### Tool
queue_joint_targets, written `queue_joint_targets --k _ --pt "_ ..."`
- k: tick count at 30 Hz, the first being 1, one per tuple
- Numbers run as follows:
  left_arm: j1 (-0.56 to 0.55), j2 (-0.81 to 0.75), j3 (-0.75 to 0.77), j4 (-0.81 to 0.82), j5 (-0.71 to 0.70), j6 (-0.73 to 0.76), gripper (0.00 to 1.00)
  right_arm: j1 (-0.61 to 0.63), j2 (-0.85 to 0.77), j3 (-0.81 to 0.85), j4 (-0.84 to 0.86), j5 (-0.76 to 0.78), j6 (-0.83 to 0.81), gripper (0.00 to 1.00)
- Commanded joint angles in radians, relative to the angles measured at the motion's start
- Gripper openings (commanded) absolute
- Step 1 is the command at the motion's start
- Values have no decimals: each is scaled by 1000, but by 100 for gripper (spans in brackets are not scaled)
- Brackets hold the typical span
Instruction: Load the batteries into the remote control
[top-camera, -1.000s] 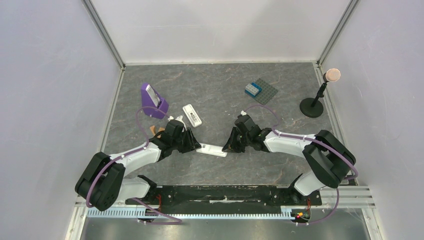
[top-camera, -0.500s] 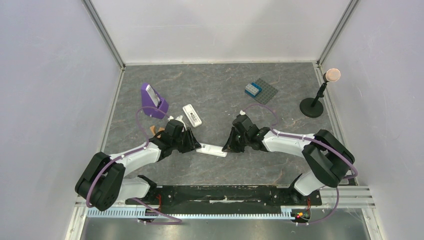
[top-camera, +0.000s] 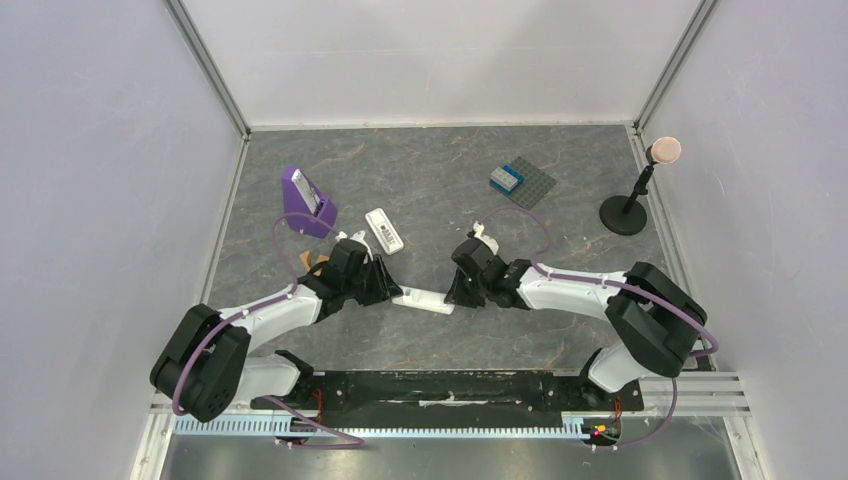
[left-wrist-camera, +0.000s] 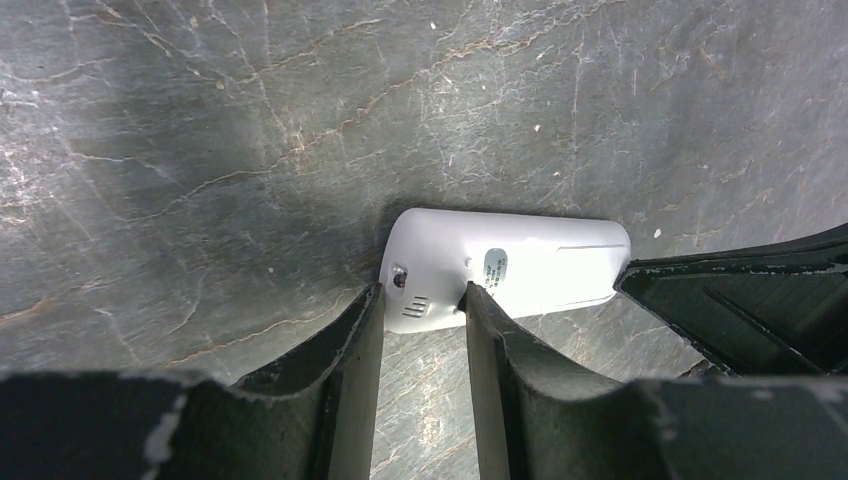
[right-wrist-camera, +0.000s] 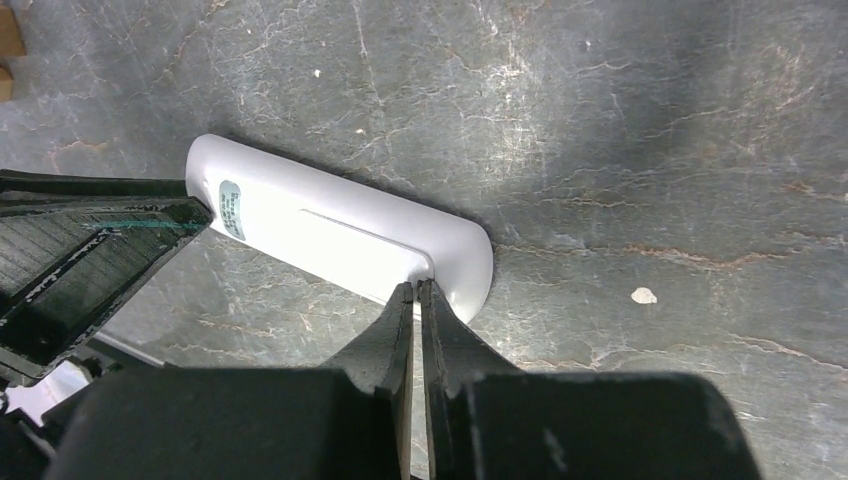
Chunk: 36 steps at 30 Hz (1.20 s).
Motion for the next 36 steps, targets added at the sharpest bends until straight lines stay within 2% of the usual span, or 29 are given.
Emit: queue_joint_targets --k 1,10,17,24,28,31,33,36 --pt "1 15 -12 40 11 16 41 59 122 -14 -20 78 -11 4" --pt "2 11 -7 35 7 21 41 74 136 21 -60 137 -66 10" --pt "2 -1 41 -25 -24 51 41 75 51 79 -73 156 -147 31" --pt "3 -31 124 -90 -54 85 42 75 -115 126 -117 207 -198 52" --pt "6 -62 168 -139 -87 107 44 75 -170 116 -122 178 -249 63" --pt "9 -88 184 -162 -99 114 45 75 -157 119 -105 135 -351 61" --pt "9 -102 186 -170 -97 110 45 75 -144 121 -82 119 -422 49" --pt "9 -120 177 -173 -90 99 45 76 -97 137 -67 99 -505 37"
